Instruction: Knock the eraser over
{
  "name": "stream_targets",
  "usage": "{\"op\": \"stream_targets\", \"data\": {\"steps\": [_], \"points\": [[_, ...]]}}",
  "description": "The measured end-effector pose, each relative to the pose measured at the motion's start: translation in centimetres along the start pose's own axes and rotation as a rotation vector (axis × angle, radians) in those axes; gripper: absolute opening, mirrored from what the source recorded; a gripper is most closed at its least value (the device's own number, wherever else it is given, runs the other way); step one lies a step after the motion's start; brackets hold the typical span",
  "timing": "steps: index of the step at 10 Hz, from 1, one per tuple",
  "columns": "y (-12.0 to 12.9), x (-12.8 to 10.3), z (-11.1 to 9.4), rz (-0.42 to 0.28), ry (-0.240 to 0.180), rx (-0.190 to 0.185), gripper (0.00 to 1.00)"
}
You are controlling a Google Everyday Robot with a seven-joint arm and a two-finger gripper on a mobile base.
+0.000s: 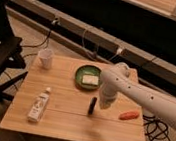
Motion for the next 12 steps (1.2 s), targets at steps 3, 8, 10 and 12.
{"op": "stream_targets", "data": {"steps": [3, 8, 10, 12], "points": [[0.4, 0.6, -0.6, 0.010, 0.026, 0.035, 0.29], [-0.5, -1.9, 0.4, -0.019, 0.021, 0.024, 0.40], [0.3, -1.4, 0.2, -0.008, 0.016, 0.027, 0.40], [0.2, -0.7, -0.3, -0.019, 0.022, 0.028, 0.40]]}}
